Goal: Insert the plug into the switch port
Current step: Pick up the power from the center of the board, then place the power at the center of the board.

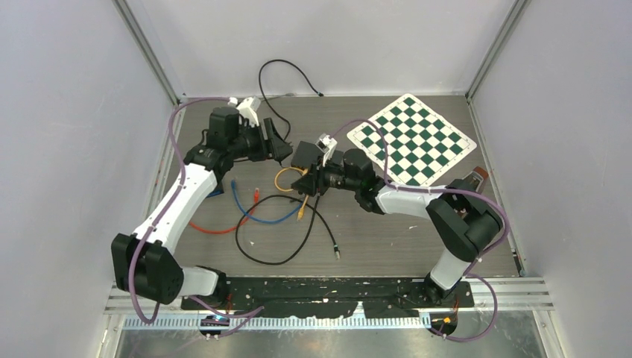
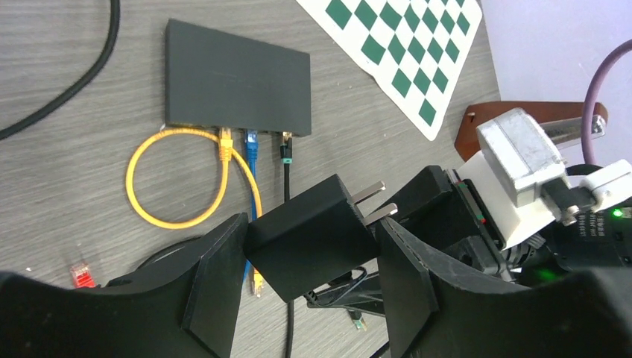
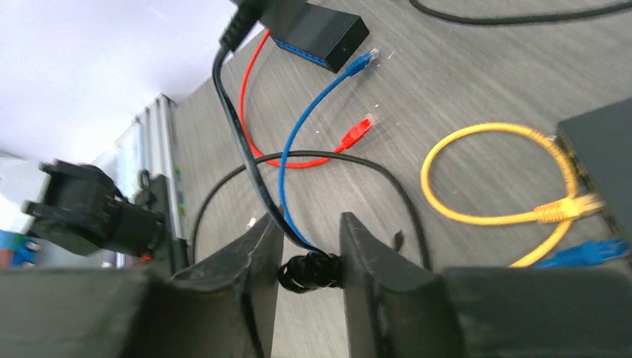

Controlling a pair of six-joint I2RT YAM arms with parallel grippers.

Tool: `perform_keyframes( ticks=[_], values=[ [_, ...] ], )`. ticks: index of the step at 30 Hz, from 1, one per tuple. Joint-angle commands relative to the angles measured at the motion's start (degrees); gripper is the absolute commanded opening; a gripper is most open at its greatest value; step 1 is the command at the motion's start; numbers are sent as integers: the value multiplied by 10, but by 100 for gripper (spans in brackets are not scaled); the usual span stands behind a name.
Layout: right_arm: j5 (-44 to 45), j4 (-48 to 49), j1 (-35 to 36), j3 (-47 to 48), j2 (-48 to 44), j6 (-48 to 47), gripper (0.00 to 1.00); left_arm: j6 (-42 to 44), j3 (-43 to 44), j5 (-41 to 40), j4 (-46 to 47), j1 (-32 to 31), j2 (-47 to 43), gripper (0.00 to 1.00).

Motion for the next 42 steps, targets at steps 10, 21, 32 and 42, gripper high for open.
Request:
perform_keyframes(
  ticks=[10,21,32,42],
  values=[
    [64,115,2,-143,-47,282,13,16,32,80,29,-86,178,46],
    [200,95,-3,-274,-122,326,15,35,94,78,43,-183,297,63],
    [199,127,-42,-292,-92,426,15,70,-45,-7,83,-114,126,84],
    [168,-53,-54,-256,-127,314,58,103,-125,-258,-56,-104,-62,88]
  ],
)
